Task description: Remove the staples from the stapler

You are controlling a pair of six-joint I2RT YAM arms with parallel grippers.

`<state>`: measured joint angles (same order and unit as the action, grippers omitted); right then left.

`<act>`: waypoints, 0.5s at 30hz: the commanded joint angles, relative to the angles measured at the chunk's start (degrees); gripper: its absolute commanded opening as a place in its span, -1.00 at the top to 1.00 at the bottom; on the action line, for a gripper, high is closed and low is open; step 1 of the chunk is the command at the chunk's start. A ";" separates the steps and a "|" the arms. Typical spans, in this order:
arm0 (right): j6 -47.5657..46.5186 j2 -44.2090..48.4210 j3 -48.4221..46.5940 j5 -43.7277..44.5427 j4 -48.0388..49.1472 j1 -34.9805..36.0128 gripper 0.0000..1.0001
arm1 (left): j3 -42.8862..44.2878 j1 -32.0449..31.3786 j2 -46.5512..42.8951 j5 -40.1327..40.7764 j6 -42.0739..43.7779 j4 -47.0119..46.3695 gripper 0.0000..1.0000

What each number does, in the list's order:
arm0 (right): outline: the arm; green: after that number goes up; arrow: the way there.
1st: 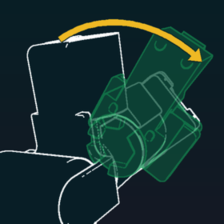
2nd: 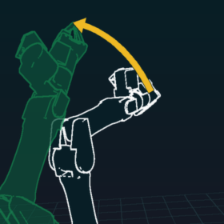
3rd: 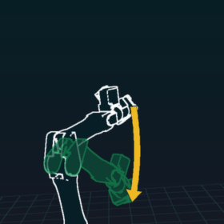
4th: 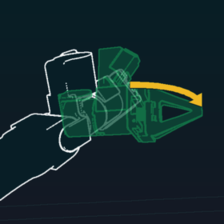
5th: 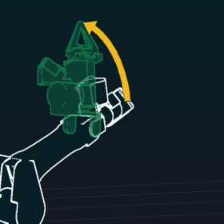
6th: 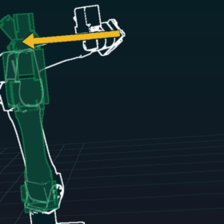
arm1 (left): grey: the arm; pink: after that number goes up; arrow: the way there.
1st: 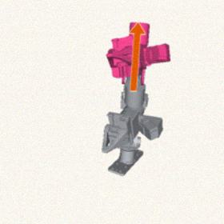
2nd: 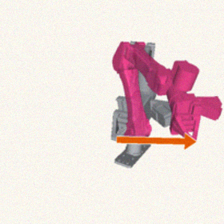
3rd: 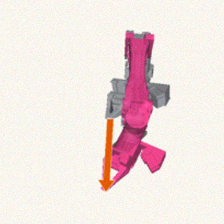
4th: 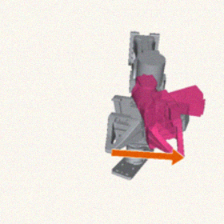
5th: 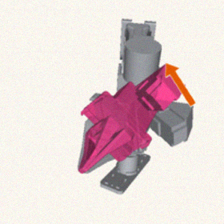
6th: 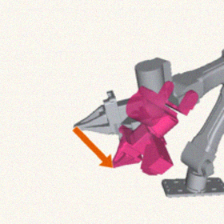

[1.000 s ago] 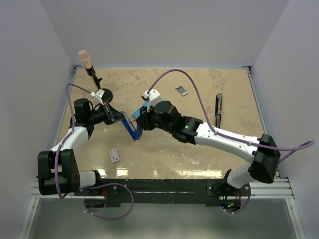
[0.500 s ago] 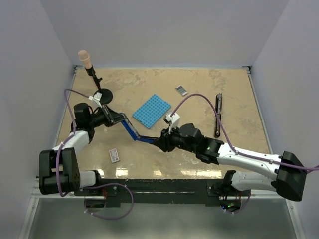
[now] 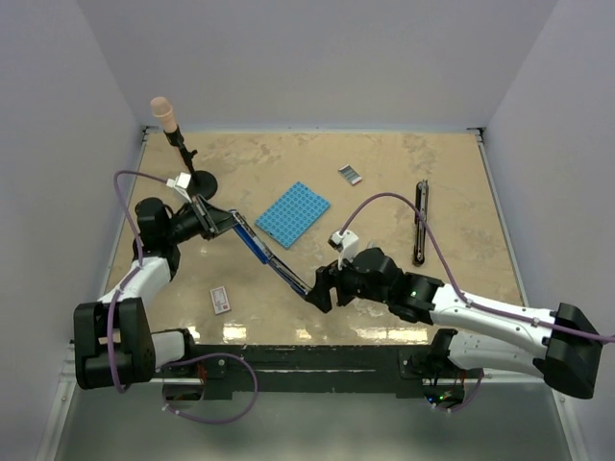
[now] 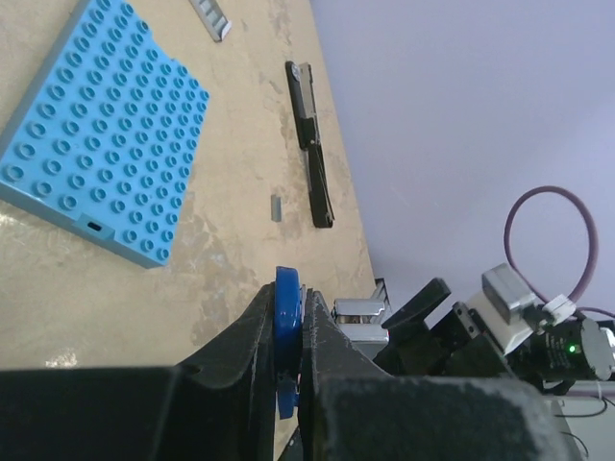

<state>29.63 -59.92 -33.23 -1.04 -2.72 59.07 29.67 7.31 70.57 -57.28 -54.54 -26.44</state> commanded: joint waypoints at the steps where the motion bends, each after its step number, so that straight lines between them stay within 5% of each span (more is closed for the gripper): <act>1: 0.26 3.40 -6.57 -0.46 -1.94 -0.45 -0.66 | -1.81 -0.10 -2.36 -5.91 -6.36 -7.57 1.00; 8: -5.72 -1.86 -14.05 -4.75 0.60 -2.72 -0.78 | -3.13 -2.04 -4.99 -7.15 -9.08 -11.17 1.00; 15: -6.25 -8.10 -13.88 -22.32 10.10 -6.77 -0.66 | -3.21 -2.83 -7.98 -6.88 -12.78 -13.55 1.00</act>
<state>25.21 -65.98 -46.19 -12.56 0.97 53.21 26.22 4.78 64.97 -62.48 -61.93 -34.35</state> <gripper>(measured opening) 0.839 0.124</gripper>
